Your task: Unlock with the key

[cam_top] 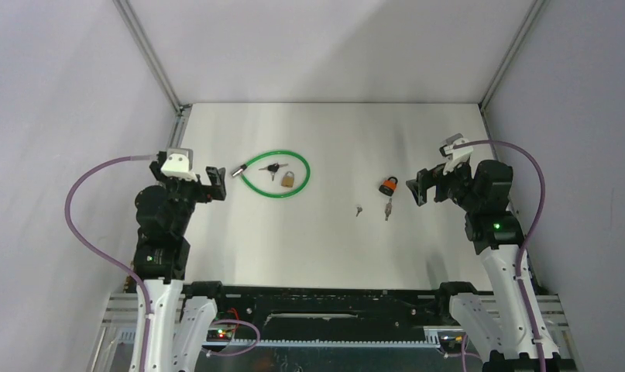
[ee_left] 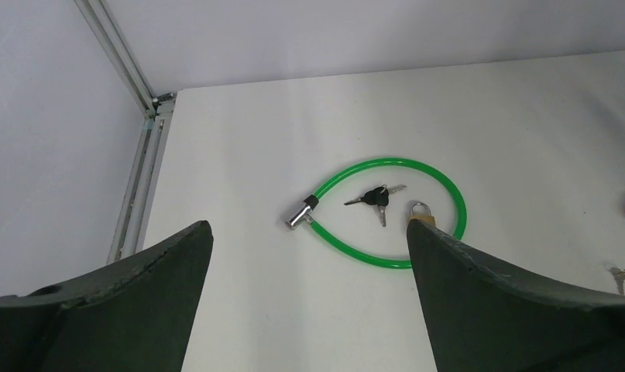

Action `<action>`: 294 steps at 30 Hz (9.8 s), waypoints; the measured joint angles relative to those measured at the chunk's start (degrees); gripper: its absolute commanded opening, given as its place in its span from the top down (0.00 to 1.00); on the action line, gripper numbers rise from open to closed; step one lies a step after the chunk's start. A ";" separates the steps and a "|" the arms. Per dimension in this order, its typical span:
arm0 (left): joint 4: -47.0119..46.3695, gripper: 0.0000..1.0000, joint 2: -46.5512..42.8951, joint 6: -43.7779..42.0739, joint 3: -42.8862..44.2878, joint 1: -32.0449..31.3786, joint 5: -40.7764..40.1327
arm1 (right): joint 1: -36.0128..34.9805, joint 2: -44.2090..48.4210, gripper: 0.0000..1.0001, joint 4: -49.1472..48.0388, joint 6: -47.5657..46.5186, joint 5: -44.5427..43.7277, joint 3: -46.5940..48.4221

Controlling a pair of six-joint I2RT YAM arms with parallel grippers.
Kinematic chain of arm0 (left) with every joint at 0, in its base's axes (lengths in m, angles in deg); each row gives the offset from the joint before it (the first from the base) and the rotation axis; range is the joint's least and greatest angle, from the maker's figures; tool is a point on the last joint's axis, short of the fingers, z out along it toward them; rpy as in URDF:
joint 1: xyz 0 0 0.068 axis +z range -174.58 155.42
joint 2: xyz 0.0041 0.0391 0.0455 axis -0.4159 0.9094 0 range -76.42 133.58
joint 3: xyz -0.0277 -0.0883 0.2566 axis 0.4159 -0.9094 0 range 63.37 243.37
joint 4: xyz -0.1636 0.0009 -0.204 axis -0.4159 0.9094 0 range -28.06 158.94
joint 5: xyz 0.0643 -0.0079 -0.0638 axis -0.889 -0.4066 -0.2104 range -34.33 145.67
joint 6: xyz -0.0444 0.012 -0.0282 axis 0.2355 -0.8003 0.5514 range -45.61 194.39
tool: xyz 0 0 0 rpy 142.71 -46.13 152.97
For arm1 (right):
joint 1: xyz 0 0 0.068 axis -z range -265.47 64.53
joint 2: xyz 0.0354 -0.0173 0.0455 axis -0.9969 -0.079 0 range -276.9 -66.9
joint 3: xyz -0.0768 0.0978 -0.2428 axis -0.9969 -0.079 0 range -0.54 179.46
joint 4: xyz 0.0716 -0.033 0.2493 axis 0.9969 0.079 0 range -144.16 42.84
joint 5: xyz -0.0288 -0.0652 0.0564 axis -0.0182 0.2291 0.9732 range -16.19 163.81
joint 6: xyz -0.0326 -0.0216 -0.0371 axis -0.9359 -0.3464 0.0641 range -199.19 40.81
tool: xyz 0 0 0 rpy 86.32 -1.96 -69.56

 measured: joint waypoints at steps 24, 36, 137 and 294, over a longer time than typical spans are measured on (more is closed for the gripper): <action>10.12 0.02 12.39 -7.82 5.57 -0.17 2.99 | -3.85 0.20 0.00 -0.33 -4.48 -3.41 -0.74; 12.96 0.02 38.51 -14.12 12.31 -15.69 -0.39 | -6.82 -11.76 0.00 -0.33 -6.19 -4.46 -0.76; 28.41 0.22 44.37 -35.47 41.42 -35.95 30.60 | -22.77 -42.27 1.00 35.32 -20.52 37.57 44.11; 32.09 0.18 82.18 -16.57 55.95 -7.04 1.84 | -16.31 -26.18 1.00 23.34 -17.16 27.36 18.95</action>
